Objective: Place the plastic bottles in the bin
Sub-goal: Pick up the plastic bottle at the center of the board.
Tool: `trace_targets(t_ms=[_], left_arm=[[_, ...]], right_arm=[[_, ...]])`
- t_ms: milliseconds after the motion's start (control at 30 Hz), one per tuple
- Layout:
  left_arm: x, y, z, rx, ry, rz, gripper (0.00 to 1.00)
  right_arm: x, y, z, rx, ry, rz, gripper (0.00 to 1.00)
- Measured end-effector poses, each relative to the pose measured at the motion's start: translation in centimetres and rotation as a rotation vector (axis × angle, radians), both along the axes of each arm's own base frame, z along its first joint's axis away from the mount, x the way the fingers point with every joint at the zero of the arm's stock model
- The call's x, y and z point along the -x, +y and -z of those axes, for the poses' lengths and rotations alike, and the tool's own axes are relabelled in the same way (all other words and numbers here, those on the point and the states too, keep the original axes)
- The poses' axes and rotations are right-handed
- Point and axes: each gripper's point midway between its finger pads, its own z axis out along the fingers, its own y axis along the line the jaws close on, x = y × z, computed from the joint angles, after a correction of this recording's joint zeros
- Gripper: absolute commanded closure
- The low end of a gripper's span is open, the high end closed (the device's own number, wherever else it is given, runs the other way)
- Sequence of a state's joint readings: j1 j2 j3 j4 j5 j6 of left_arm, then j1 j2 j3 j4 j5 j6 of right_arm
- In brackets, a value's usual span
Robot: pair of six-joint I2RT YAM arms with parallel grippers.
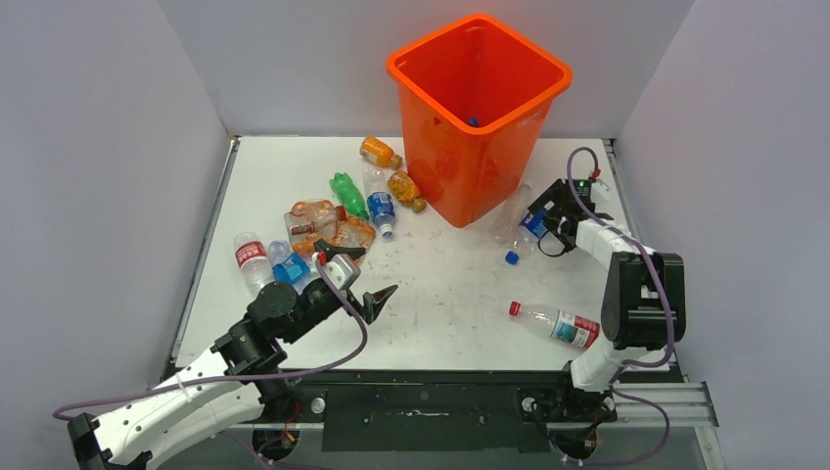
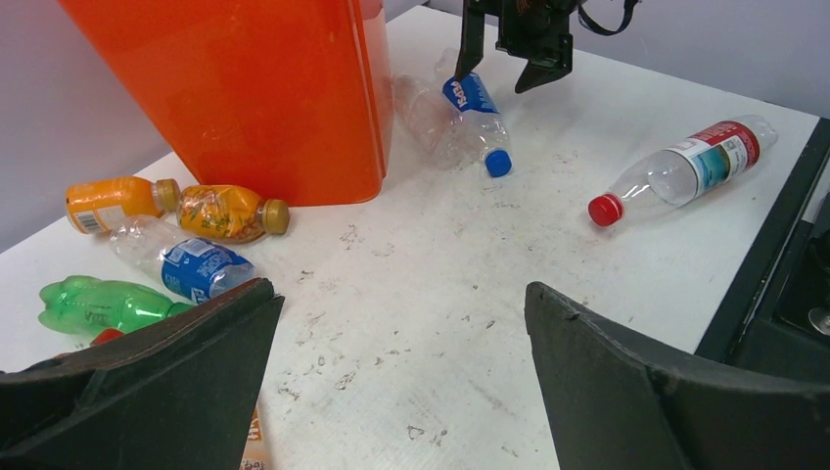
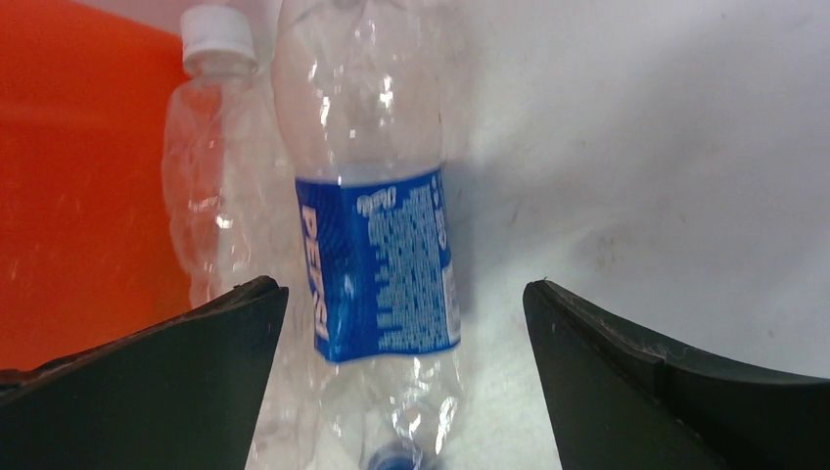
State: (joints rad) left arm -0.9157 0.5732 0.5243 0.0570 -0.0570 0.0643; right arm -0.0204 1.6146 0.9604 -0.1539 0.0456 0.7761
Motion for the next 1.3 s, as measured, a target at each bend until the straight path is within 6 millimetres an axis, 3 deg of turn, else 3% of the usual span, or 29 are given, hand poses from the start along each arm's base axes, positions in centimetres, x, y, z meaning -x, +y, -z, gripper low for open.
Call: trace_targets(t_ms=[167, 333, 600, 767, 833, 900, 967, 1100, 1233, 1300], left_arm=[[-0.2, 0.2, 0.1, -0.008, -0.004, -0.015, 0.04], [-0.3, 0.2, 0.2, -0.012, -0.003, -0.017, 0.04], [-0.3, 0.1, 0.4, -0.019, 0.003, -0.017, 0.04], [-0.3, 0.1, 0.4, -0.019, 0.003, -0.017, 0.04], [-0.3, 0.1, 0.4, -0.019, 0.003, -0.017, 0.04], [-0.3, 0.1, 0.5, -0.019, 0.004, -0.016, 0.04], [-0.3, 0.1, 0.5, -0.020, 0.005, -0.015, 0.04], [-0.1, -0.1, 0.4, -0.017, 0.006, -0.003, 0.04], [0.4, -0.4, 0.0, 0.009, 0.000, 0.024, 0.04], [0.8, -0.5, -0.2, 0.029, -0.005, 0.046, 0.04]], right_arm=[[-2.4, -0.5, 1.6, -0.003, 0.013, 0.020, 0.00], [-3.4, -1.0, 2.6, 0.010, 0.032, 0.044, 0.11], [-3.9, -1.3, 4.2, 0.026, 0.064, 0.046, 0.47], [-3.4, -1.5, 4.1, 0.029, 0.057, 0.053, 0.60], [-2.4, -1.5, 3.7, 0.026, 0.056, 0.062, 0.63], [-1.1, -1.5, 2.5, 0.021, 0.043, 0.072, 0.64], [0.2, -1.4, 0.0, 0.015, -0.008, 0.087, 0.64], [2.9, -0.4, -7.7, -0.001, -0.226, 0.082, 0.64], [7.0, 3.7, -15.0, -0.072, -0.505, -0.050, 0.63], [9.2, 6.5, -17.3, -0.131, -0.622, -0.167, 0.63]])
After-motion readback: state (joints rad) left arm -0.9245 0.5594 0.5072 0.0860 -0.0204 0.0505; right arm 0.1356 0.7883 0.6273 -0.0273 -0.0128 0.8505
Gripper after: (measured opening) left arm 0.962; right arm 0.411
